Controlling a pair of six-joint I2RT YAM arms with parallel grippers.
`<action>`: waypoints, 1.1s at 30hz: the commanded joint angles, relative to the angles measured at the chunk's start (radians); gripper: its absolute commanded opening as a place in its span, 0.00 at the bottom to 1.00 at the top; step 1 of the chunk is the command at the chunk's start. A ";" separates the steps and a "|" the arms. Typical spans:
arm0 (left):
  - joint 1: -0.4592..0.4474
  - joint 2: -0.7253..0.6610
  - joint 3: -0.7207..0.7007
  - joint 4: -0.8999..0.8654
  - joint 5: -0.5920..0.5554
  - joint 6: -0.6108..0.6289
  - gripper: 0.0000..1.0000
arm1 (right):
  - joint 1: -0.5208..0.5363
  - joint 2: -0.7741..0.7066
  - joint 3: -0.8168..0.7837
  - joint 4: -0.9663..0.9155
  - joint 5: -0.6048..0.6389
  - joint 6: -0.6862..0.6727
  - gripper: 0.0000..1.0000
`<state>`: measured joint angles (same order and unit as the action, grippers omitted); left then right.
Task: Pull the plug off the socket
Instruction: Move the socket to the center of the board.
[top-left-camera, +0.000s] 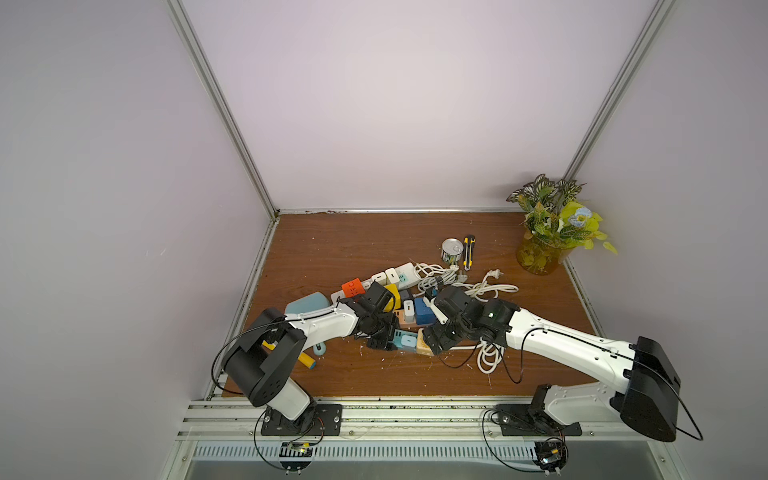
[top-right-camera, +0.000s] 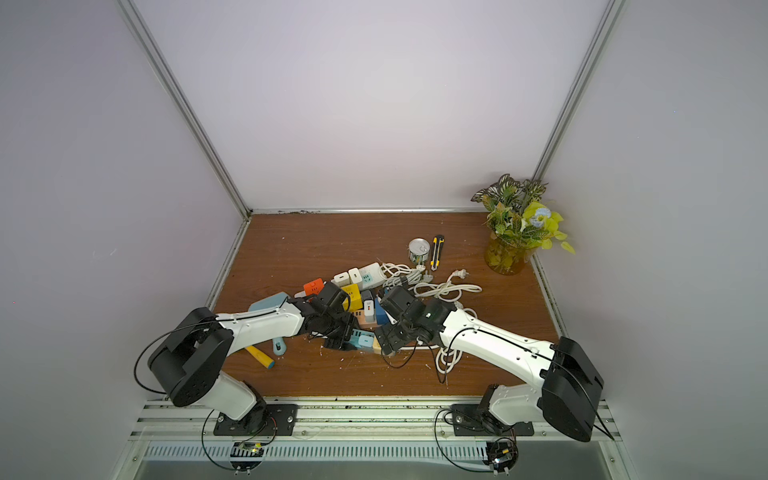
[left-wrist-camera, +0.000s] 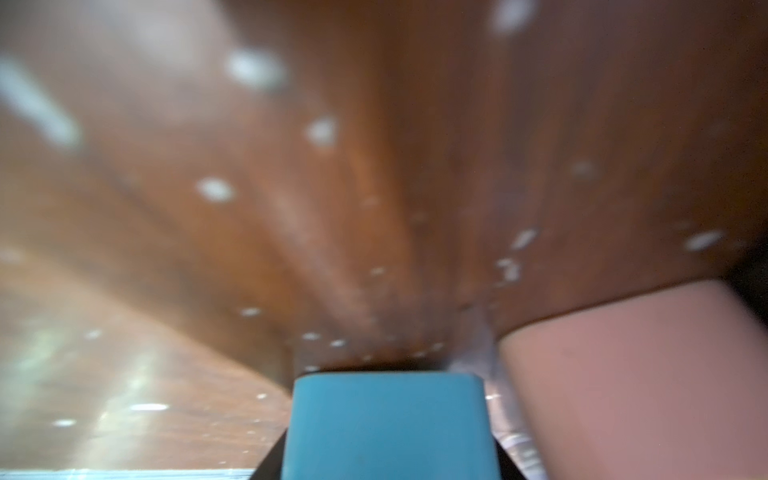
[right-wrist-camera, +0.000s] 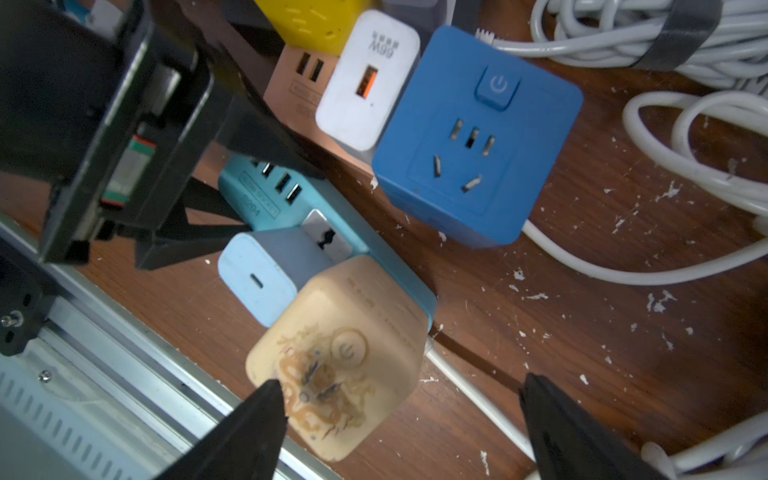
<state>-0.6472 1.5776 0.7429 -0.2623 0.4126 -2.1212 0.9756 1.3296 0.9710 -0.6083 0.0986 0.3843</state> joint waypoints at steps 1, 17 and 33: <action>0.052 0.095 -0.033 -0.046 -0.227 -0.442 0.43 | 0.005 -0.011 0.029 -0.045 0.002 -0.008 0.94; 0.204 0.231 0.197 -0.324 -0.296 -0.213 0.35 | -0.006 -0.003 -0.050 0.140 -0.107 -0.298 0.96; 0.343 0.261 0.210 -0.445 -0.394 0.120 0.28 | -0.052 0.214 0.060 0.263 -0.251 -0.586 0.87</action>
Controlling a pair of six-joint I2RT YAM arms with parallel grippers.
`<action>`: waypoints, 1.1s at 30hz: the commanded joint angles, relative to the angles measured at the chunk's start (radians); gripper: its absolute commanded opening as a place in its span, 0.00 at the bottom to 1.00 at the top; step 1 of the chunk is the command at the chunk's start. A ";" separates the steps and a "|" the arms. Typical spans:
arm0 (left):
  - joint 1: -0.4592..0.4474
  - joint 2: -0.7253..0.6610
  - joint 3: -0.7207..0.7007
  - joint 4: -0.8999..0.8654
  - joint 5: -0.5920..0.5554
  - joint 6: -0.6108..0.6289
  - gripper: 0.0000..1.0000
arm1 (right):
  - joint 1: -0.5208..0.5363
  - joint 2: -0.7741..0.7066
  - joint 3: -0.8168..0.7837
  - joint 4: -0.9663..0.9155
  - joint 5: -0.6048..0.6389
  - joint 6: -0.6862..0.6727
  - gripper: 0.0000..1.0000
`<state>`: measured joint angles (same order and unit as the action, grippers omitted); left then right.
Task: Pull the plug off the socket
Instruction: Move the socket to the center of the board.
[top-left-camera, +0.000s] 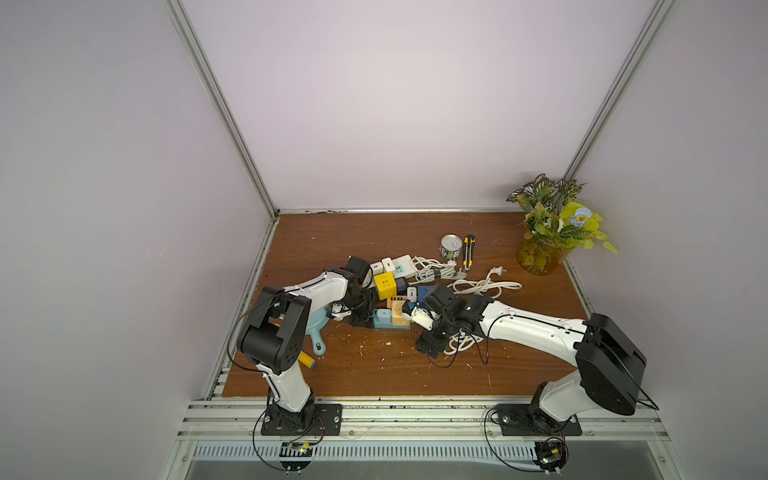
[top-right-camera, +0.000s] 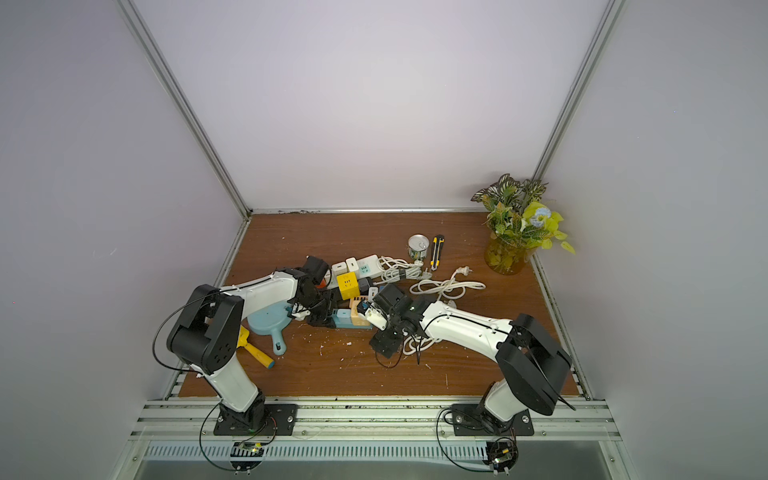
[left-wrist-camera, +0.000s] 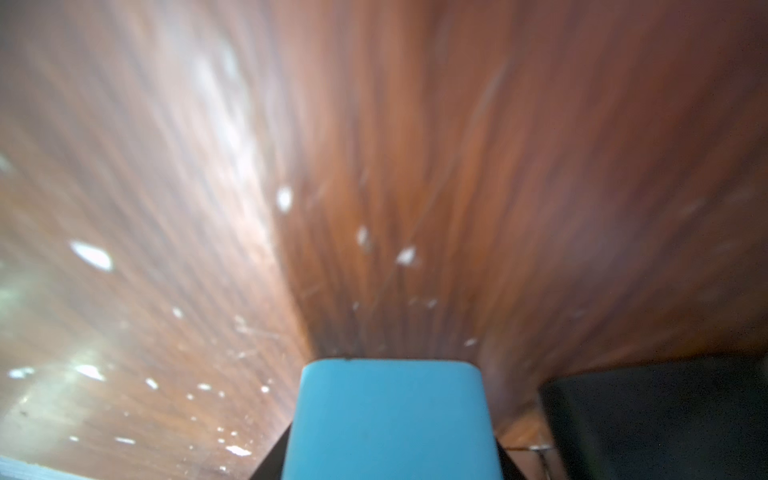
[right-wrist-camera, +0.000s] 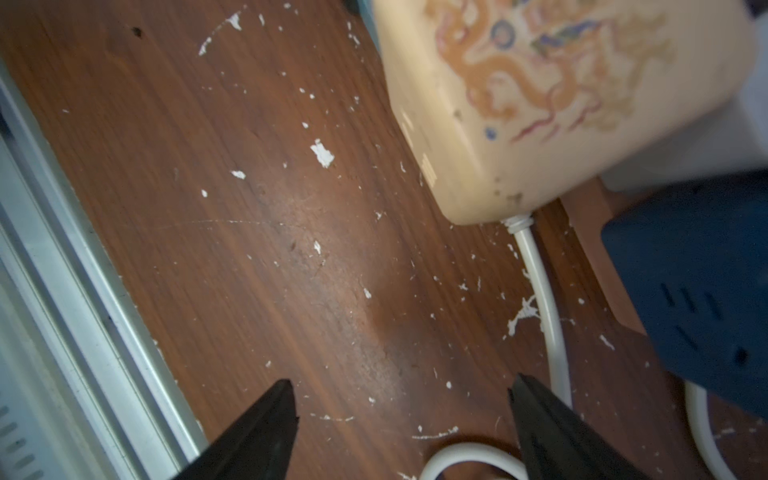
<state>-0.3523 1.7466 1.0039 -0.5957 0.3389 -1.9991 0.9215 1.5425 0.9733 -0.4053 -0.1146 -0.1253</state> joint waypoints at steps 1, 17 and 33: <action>0.051 0.096 -0.049 -0.119 -0.323 0.014 0.27 | 0.002 0.007 0.062 0.076 -0.037 -0.084 0.88; 0.091 0.133 -0.002 -0.250 -0.374 0.212 0.21 | 0.002 0.200 0.225 0.242 -0.131 -0.285 0.95; 0.096 0.154 0.003 -0.253 -0.323 0.293 0.22 | 0.010 0.360 0.345 0.313 -0.190 -0.312 0.89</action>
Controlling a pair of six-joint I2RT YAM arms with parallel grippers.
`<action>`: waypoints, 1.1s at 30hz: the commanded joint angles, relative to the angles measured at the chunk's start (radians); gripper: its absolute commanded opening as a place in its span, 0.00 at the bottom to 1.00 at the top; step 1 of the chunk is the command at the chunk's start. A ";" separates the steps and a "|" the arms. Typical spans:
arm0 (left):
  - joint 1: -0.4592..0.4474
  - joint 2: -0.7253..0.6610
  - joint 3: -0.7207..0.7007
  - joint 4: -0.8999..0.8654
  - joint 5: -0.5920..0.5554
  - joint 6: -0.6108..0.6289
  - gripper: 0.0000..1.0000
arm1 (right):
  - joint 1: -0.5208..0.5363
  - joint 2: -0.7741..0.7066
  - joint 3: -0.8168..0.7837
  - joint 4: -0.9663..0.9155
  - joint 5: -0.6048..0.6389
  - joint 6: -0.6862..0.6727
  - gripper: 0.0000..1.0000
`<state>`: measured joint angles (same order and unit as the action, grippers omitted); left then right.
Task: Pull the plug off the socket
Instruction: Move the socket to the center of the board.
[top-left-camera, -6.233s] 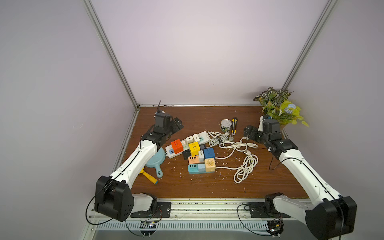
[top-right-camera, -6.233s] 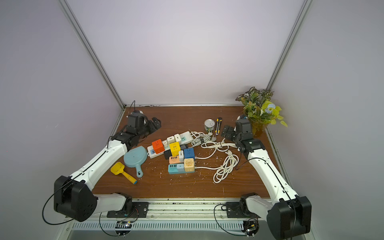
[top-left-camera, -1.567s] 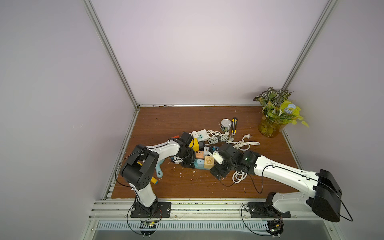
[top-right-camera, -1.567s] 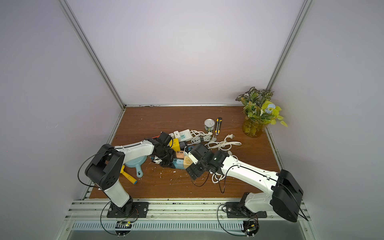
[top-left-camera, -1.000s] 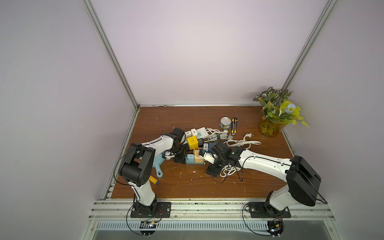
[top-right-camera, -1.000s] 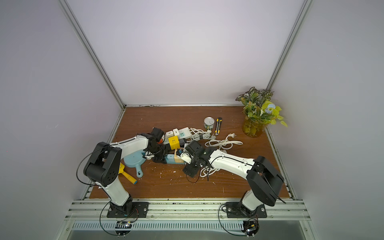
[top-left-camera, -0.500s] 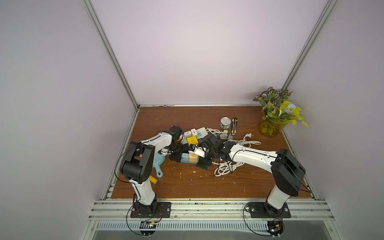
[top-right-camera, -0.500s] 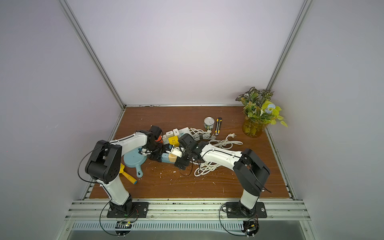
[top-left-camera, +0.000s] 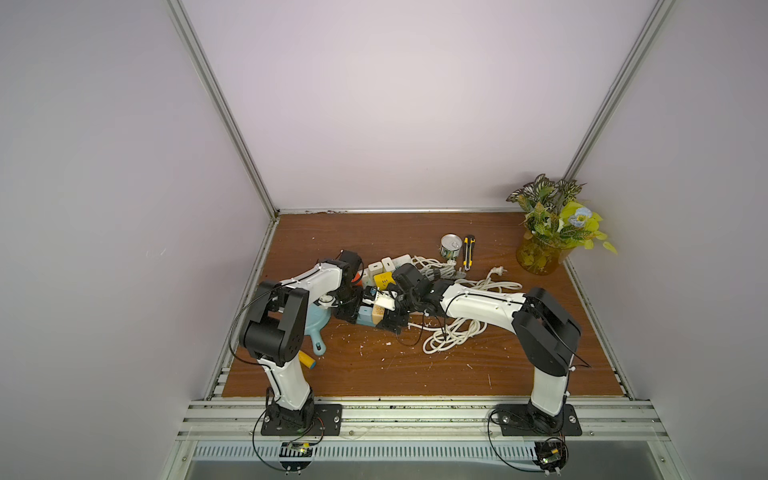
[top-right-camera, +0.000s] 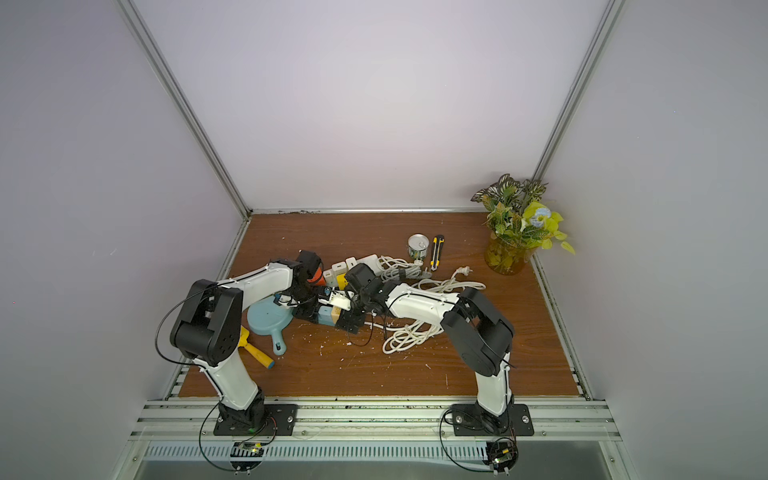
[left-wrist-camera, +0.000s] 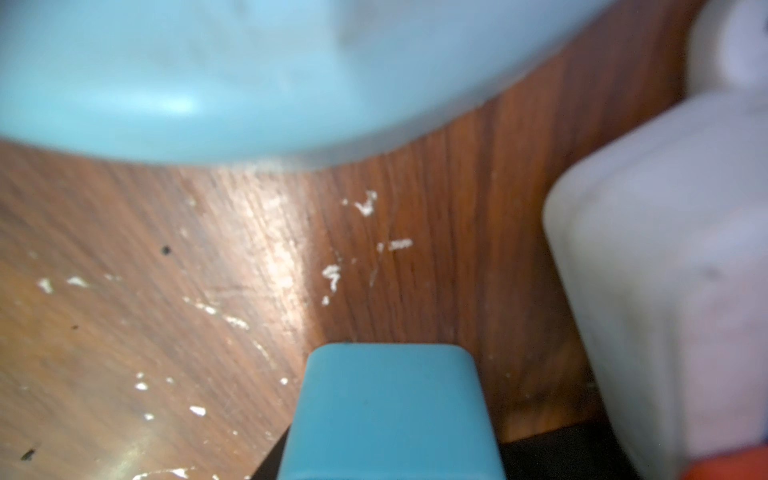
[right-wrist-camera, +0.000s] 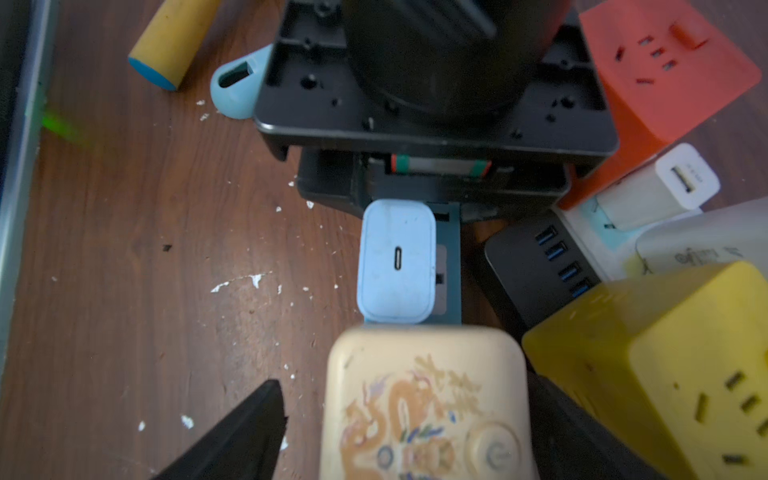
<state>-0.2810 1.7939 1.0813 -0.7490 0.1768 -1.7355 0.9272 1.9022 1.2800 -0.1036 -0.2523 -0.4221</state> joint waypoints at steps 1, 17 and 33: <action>0.025 0.110 -0.070 -0.101 -0.161 0.032 0.22 | 0.006 0.001 0.035 0.012 -0.059 -0.011 0.86; 0.026 0.128 -0.053 -0.100 -0.156 0.027 0.19 | 0.016 0.001 0.065 -0.056 -0.056 0.007 0.30; 0.020 0.144 -0.043 -0.099 -0.195 0.006 0.18 | 0.005 -0.085 0.091 -0.143 -0.094 0.036 0.15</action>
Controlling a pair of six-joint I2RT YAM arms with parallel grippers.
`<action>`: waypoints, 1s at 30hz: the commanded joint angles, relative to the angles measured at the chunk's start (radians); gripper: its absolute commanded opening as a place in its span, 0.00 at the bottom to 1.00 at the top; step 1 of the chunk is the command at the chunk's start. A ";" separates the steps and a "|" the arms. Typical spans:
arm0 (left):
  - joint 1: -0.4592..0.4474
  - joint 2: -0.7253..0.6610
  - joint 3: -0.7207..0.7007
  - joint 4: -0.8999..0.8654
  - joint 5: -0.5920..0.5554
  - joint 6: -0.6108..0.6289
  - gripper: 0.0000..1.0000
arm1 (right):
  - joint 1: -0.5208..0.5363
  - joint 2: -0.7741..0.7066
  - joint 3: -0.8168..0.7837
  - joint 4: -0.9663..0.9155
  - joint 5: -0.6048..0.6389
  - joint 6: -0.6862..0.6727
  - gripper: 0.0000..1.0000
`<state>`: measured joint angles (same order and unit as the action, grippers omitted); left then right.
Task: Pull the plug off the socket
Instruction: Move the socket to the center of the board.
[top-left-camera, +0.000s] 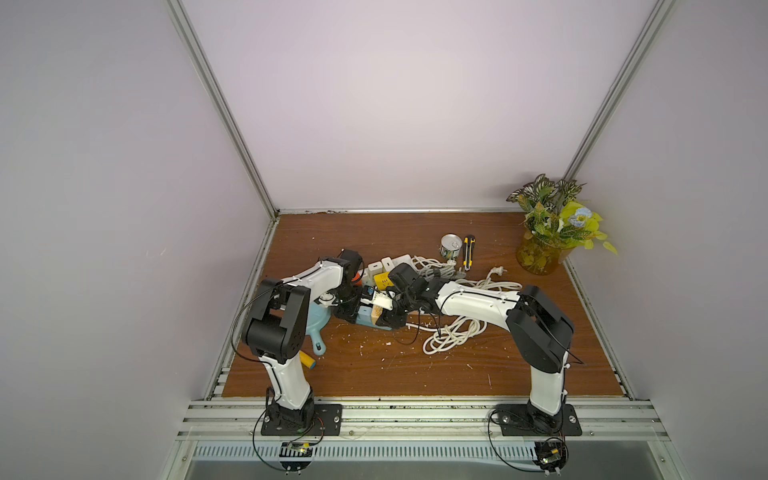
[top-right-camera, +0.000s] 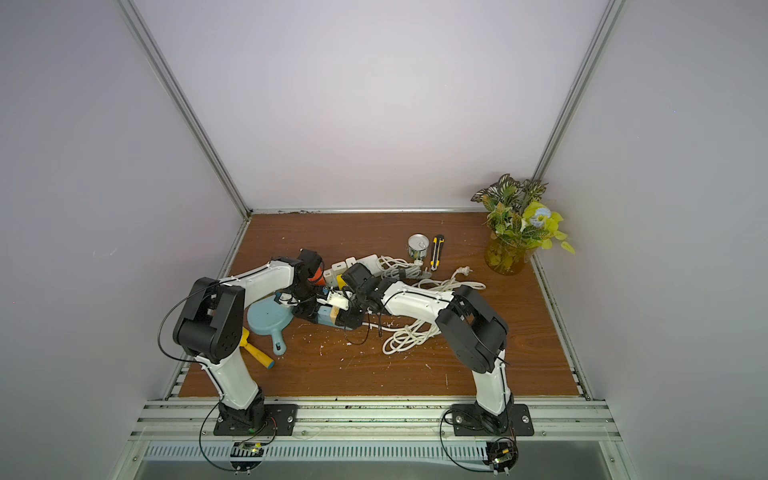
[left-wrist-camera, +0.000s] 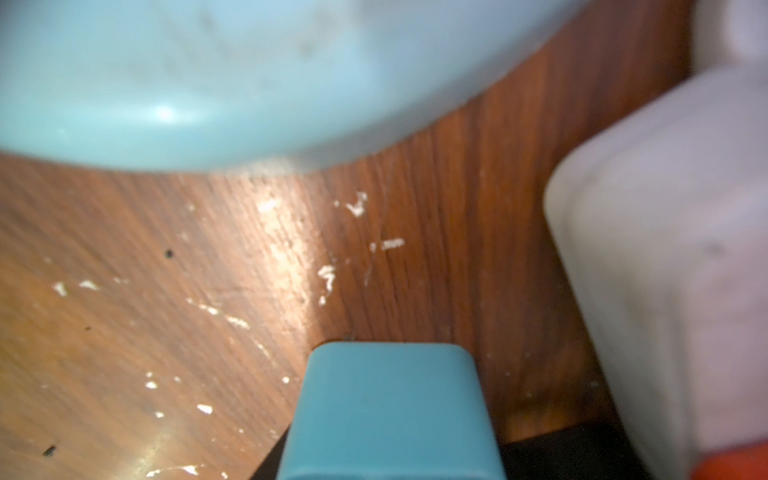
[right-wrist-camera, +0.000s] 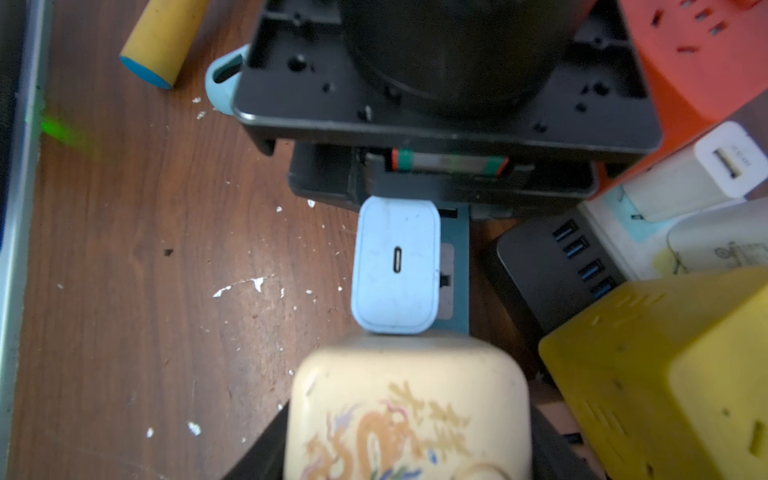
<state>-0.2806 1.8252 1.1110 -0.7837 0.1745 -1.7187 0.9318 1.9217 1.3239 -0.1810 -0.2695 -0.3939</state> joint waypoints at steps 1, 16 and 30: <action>0.018 0.113 -0.070 -0.064 -0.197 -0.010 0.17 | 0.000 -0.108 0.047 -0.071 -0.074 0.008 0.15; -0.024 0.149 -0.063 -0.057 -0.215 -0.035 0.10 | -0.022 -0.114 0.081 -0.161 -0.176 0.064 0.12; -0.045 0.189 -0.033 -0.057 -0.207 -0.042 0.06 | 0.033 -0.205 0.036 -0.145 0.144 -0.073 0.08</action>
<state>-0.3332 1.8629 1.1606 -0.8223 0.1631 -1.7515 0.9611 1.8687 1.3270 -0.2623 -0.1390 -0.4019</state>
